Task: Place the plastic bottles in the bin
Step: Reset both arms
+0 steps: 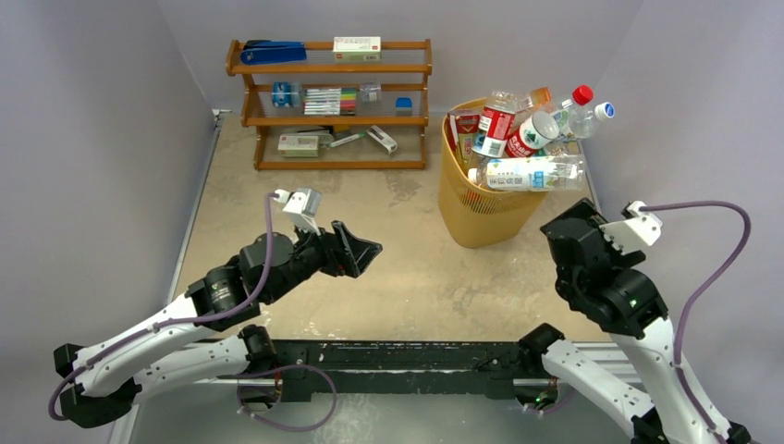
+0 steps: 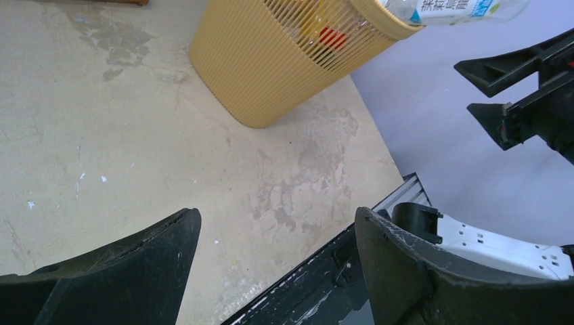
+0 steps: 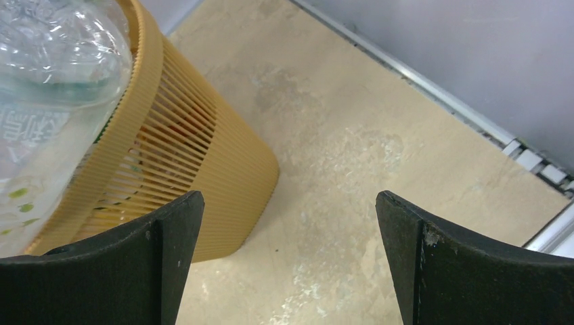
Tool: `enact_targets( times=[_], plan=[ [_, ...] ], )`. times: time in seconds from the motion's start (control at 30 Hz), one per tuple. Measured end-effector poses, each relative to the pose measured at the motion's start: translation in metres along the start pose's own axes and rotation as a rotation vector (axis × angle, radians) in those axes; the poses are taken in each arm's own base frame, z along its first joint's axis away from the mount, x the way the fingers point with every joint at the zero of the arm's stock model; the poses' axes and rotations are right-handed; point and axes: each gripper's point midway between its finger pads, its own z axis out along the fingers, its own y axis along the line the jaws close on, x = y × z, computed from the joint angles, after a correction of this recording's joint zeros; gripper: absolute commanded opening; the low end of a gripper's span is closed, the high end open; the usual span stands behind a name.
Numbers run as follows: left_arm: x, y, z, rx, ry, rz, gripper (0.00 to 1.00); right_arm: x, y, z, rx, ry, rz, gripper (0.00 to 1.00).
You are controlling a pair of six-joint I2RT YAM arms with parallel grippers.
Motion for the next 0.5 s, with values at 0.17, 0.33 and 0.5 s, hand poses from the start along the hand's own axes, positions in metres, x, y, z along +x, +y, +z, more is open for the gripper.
enact_targets(
  times=[0.17,0.33,0.5],
  plan=[
    [-0.008,-0.005,-0.005,0.024,-0.027,-0.011,0.84,0.007,0.006,0.001,-0.038,0.008,0.096,1.00],
    [-0.008,-0.006,-0.004,0.029,-0.030,-0.012,0.84,0.058,0.008,0.016,-0.049,0.077,0.078,1.00],
    [-0.011,-0.007,-0.008,0.037,-0.040,-0.016,0.84,0.109,0.026,0.026,-0.088,0.194,0.066,1.00]
  ],
)
